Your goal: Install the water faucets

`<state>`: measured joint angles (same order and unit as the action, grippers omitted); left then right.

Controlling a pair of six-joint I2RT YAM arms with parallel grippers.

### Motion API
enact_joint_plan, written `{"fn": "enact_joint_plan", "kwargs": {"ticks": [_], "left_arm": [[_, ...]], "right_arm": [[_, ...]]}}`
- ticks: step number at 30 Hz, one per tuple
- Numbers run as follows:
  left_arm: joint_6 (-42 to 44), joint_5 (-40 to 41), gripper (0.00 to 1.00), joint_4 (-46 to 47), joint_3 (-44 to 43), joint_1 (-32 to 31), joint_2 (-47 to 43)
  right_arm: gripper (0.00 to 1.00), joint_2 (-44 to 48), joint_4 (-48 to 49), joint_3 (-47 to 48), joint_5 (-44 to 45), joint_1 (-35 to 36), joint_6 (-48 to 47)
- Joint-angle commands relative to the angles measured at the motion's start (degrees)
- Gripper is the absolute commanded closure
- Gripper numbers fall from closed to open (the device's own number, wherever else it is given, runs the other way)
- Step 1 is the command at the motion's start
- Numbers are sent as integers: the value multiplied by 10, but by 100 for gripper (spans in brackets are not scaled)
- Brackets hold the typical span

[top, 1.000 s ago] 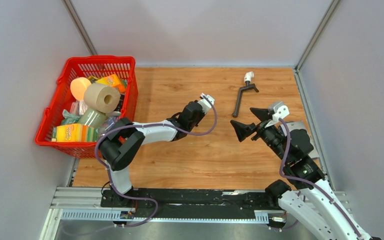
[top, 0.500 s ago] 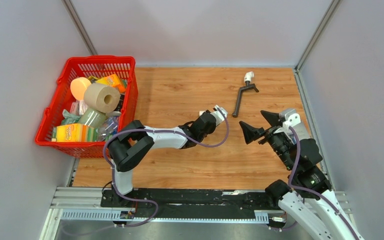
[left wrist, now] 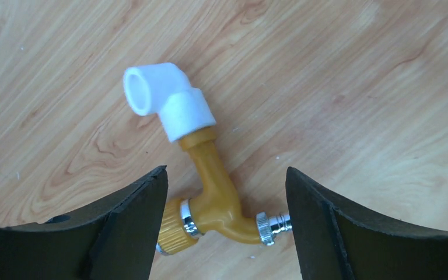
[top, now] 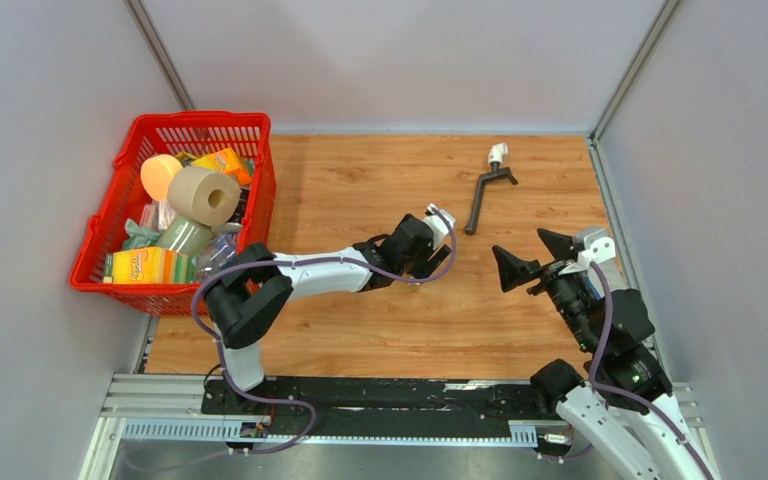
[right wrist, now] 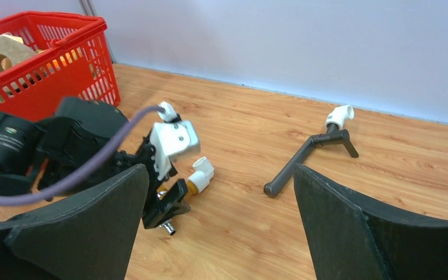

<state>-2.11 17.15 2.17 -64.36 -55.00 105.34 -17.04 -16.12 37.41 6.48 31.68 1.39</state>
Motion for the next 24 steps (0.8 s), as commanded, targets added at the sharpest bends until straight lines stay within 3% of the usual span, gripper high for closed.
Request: {"fn": "enact_joint_plan", "kwargs": {"ticks": [1, 6, 13, 18, 24], "left_arm": [[-60, -27, 19, -37, -54, 3, -72], [-135, -76, 19, -81, -77, 56, -122], [-201, -115, 19, -134, -48, 196, -247], [-178, 48, 13, -147, -1, 210, -389], [-95, 117, 13, -148, 63, 210, -581]], "right_arm": [[0, 12, -19, -1, 39, 0, 8], [0, 14, -32, -1, 81, 0, 12], [0, 48, -32, -14, 159, 0, 32], [0, 69, -33, -15, 238, 0, 26], [0, 97, -40, -7, 281, 0, 20]]}}
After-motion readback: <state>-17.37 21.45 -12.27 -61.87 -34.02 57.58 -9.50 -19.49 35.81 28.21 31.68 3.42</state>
